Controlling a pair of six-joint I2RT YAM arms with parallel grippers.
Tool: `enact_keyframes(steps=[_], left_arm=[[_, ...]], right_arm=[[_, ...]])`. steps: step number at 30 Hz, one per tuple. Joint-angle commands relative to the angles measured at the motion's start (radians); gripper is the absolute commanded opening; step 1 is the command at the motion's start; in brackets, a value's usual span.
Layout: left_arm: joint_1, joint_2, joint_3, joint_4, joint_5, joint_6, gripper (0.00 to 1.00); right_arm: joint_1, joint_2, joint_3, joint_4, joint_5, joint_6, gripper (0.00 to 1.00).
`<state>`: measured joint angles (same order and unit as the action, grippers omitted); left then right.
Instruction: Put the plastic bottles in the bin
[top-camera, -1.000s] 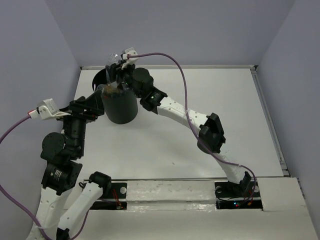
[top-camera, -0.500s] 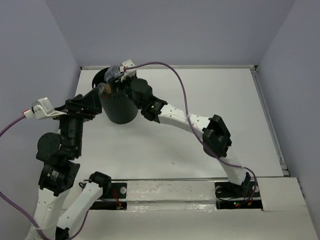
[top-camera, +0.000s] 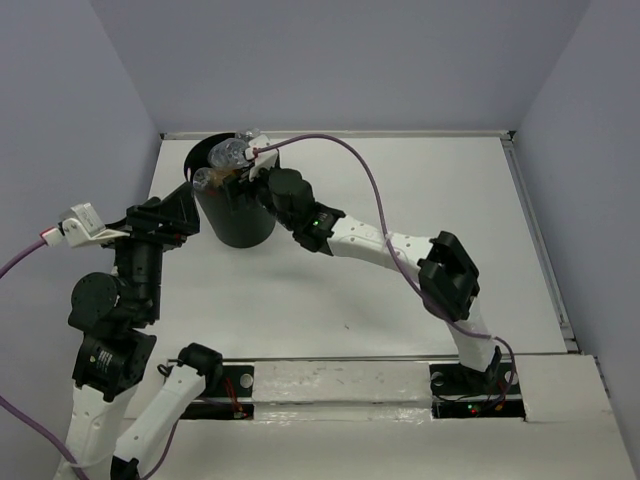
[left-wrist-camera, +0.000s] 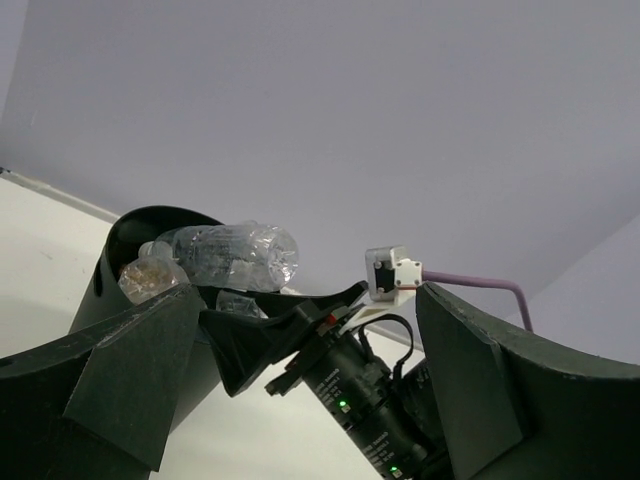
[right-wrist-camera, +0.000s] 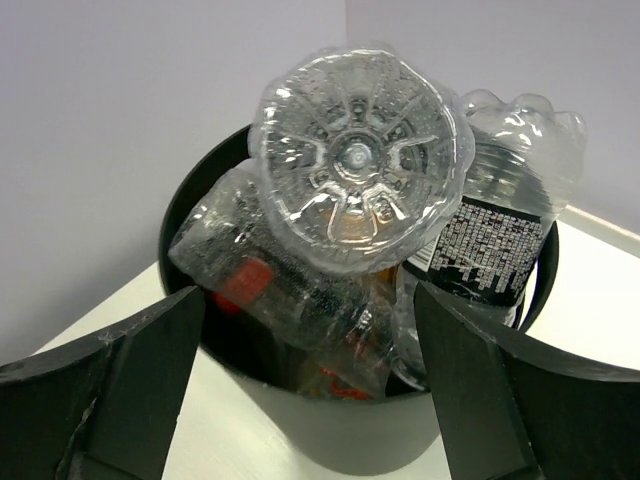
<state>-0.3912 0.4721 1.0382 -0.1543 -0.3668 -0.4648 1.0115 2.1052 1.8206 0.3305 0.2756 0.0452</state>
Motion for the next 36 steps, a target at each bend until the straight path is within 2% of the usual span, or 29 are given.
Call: enact_keyframes(steps=[1, 5, 8, 9, 12, 15, 19, 20, 23, 27, 31, 36], left_arm=[[-0.001, 0.014, 0.039, 0.007, -0.006, 0.012, 0.99], [-0.001, 0.031, 0.066, 0.001, -0.001, 0.018, 0.99], [-0.001, 0.052, 0.074, -0.008, 0.038, 0.012, 0.99], [-0.001, 0.053, 0.068, -0.01, 0.051, 0.011, 0.99], [0.0, 0.036, 0.028, 0.001, 0.113, 0.008, 0.99], [-0.001, -0.007, -0.03, 0.018, 0.181, 0.02, 0.99], [-0.001, -0.065, -0.093, -0.013, 0.227, 0.032, 0.99], [-0.001, -0.084, -0.113, -0.033, 0.239, 0.028, 0.99], [0.0, -0.119, -0.154, -0.063, 0.262, 0.006, 0.99], [-0.001, -0.145, -0.19, -0.08, 0.301, -0.029, 0.99], [-0.001, -0.156, -0.21, -0.077, 0.319, -0.054, 0.99], [-0.001, -0.156, -0.218, -0.065, 0.325, -0.067, 0.99]], right_arm=[[0.035, -0.129, -0.041, 0.022, -0.058, 0.031, 0.94], [0.035, -0.23, -0.105, 0.01, -0.088, 0.071, 0.99], [0.035, -0.339, -0.241, 0.008, -0.095, 0.107, 1.0], [0.035, -0.371, -0.242, 0.007, -0.096, 0.107, 1.0], [0.035, -0.539, -0.417, 0.008, -0.075, 0.131, 1.0], [0.035, -0.752, -0.675, -0.011, -0.015, 0.139, 1.0], [0.035, -1.028, -0.845, -0.155, 0.097, 0.171, 1.0], [0.035, -1.139, -0.919, -0.222, 0.135, 0.18, 1.0], [0.035, -1.31, -1.048, -0.367, 0.166, 0.249, 1.0], [0.035, -1.612, -1.147, -0.505, 0.201, 0.324, 1.0], [0.035, -1.761, -1.19, -0.558, 0.201, 0.34, 1.0], [0.035, -1.769, -1.152, -0.584, 0.191, 0.318, 1.0]])
